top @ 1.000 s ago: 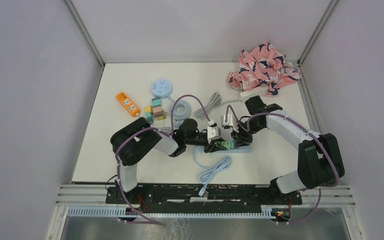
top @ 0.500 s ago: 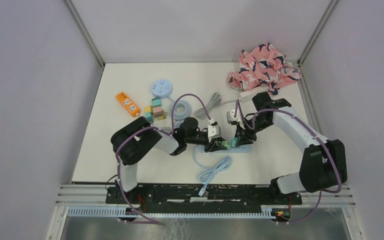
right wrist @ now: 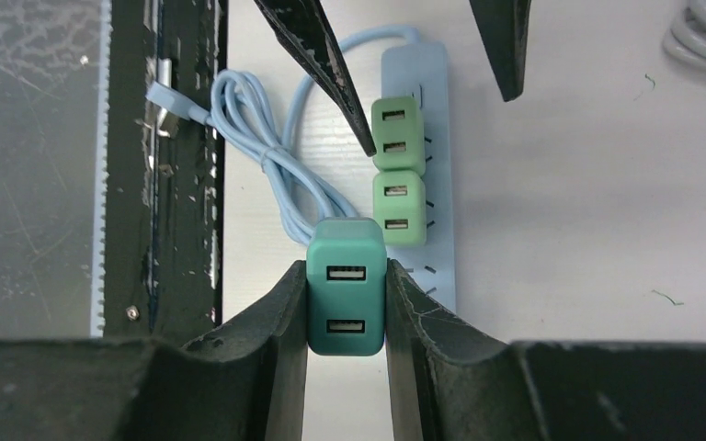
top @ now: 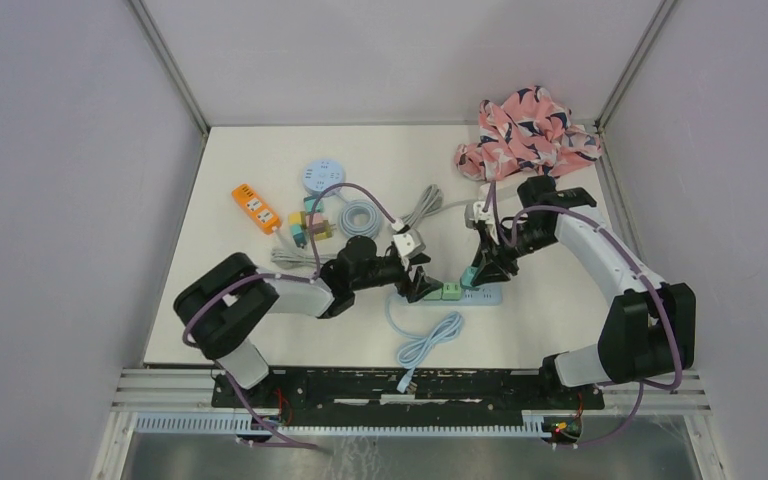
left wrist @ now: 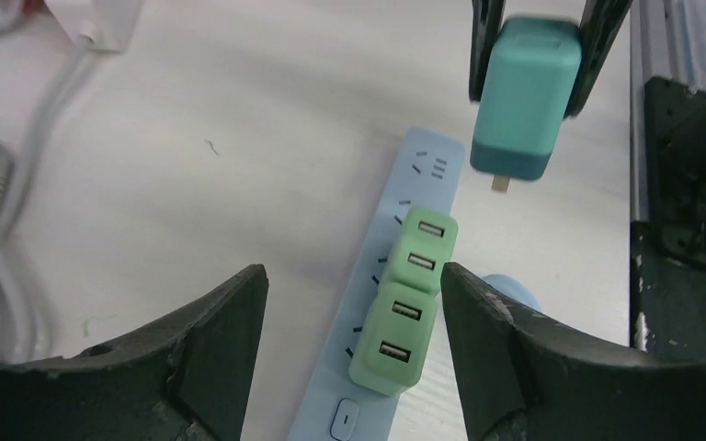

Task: Pull the plug off the socket
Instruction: Remove the plug from the socket, then place the plug at the center of the board.

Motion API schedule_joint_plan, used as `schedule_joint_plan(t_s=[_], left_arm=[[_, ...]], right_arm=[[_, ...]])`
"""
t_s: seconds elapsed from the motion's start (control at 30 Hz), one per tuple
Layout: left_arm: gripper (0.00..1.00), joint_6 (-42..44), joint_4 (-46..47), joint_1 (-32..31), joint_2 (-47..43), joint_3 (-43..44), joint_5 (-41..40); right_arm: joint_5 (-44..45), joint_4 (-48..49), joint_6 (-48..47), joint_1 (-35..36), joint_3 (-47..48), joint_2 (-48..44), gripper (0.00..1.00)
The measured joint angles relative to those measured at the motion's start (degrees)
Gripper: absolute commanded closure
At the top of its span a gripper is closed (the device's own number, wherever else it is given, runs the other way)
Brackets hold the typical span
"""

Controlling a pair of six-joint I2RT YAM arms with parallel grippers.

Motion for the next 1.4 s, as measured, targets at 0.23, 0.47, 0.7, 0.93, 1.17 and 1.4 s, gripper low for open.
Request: schedule_joint_plan(t_s=[0.23,0.47,0.7,0.93,1.17,1.4], left_arm=[[0.19,-2.23,-10.60,0.04,-14.86,-0.24,-7.52],[0.01,-6.25,-16.90,0.17,-25.18,-2.01,-13.97],[0.00,-12.92,-16.48,1.66,-29.27,-5.53,-17.14],[0.02,-18.03,-15.63,2.32,-29.40,-6.25,-16.83],[0.03,-21.33,-13.03,2.32,-29.64,-6.95,-15.54],[0.04,-23.17,-12.20,2.32,-29.64,-6.97,-14.16]], right_arm=[[-5.33,-0.63,3.52,-1.01,0.68,-0.02,0.98],[-10.05,-0.70,6.80,-1.97,0.90,-0.02,0.98],[-13.29,0.02,10.60,-3.21,0.90,-0.02,0.98],[-15.47,2.25,14.84,-4.50,0.90,-0.02,0.99],[-17.11,5.84,20.24,-5.29,0.66,-0.02,0.99],[-18.95,11.58,28.20,-5.88,-0.83,-0.02,0.99]])
